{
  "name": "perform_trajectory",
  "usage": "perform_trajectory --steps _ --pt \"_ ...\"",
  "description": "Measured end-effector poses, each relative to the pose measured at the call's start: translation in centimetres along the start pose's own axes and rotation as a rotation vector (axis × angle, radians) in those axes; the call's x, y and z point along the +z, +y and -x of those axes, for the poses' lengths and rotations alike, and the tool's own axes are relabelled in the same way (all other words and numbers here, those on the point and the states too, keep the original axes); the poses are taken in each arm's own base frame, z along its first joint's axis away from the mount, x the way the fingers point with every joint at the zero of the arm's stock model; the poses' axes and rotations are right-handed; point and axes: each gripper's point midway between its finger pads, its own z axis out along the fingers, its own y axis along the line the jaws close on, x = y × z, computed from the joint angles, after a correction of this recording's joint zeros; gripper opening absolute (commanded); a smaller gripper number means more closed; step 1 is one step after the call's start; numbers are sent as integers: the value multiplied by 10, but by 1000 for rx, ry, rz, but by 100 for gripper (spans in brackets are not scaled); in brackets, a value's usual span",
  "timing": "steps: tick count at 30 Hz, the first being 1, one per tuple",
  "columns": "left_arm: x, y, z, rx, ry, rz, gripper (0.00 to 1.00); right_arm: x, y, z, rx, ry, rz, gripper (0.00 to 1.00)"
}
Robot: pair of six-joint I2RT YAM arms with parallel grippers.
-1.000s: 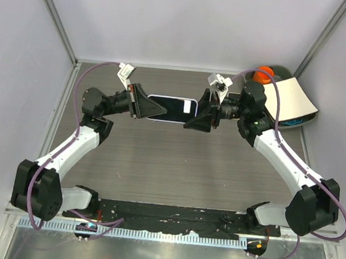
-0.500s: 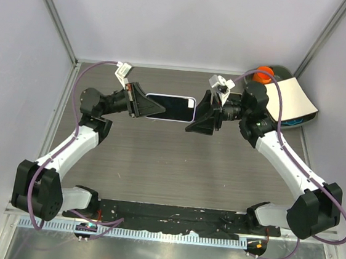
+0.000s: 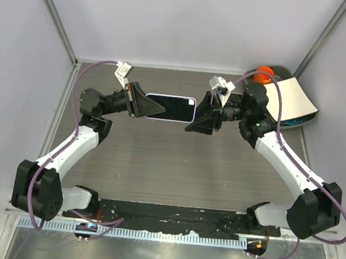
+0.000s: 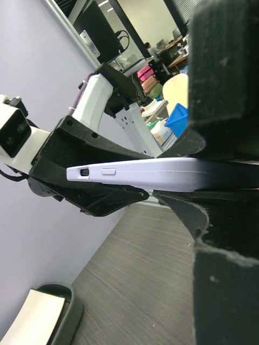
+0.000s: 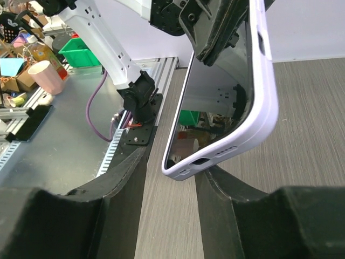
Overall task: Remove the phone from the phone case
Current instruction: Remove the phone case from the phone.
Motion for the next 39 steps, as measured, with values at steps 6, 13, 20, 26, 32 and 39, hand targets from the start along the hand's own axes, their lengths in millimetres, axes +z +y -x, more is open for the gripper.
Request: perform_trajectory --steps 6,13,20,26,32,39 --pt "-1 1 1 0 -3 3 0 -1 3 -5 -40 16 11 47" --pt "-1 1 1 -11 -4 5 0 -2 1 -8 -57 20 6 37" --pt "-1 0 1 -16 -3 4 0 -2 0 -8 -41 21 -4 44" --pt "-1 0 1 -16 -3 4 0 -2 1 -5 -14 17 -6 42" --pt "-1 -1 2 -10 -5 1 0 -1 1 -2 -3 8 -7 34" --pt "-1 -3 2 7 -3 -10 0 -1 1 0 10 5 -8 17"
